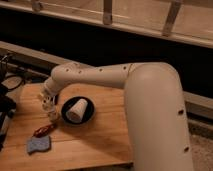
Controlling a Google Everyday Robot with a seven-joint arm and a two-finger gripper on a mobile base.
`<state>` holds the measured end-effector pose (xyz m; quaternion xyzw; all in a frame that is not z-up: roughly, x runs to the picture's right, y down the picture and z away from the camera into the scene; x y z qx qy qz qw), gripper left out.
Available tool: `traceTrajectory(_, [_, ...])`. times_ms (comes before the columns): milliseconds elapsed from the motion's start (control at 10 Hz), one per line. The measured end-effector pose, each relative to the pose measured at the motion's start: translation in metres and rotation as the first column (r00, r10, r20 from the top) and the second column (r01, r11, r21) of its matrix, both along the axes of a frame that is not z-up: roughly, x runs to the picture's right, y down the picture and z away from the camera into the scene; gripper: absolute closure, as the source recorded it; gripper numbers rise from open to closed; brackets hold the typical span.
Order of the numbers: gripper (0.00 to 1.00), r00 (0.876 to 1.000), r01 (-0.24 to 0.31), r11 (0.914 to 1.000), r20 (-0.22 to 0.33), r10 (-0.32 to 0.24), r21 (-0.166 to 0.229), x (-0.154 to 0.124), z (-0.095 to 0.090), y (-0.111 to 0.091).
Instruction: Knock the bottle over
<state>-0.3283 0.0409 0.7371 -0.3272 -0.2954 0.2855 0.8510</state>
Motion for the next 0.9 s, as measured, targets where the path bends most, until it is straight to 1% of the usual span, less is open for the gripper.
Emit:
traceTrajectory(100, [1.0, 1.0, 0.0, 1.0, 0.0, 0.0, 0.001, 0.0012, 0.0011, -0.0017])
traceTrajectory(300, [1.0, 1.0, 0.023, 0.9997, 0.013, -0.023, 0.008, -0.0024, 0.0011, -0.0004])
traceTrajectory(700, [1.0, 0.999, 0.048, 0.9974, -0.003, -0.048, 0.053, 0.0002, 0.0055, -0.0035])
traceTrajectory(900, [1.0, 0.998, 0.055, 0.9964, -0.007, -0.055, 0.065, -0.0014, 0.0073, -0.0041])
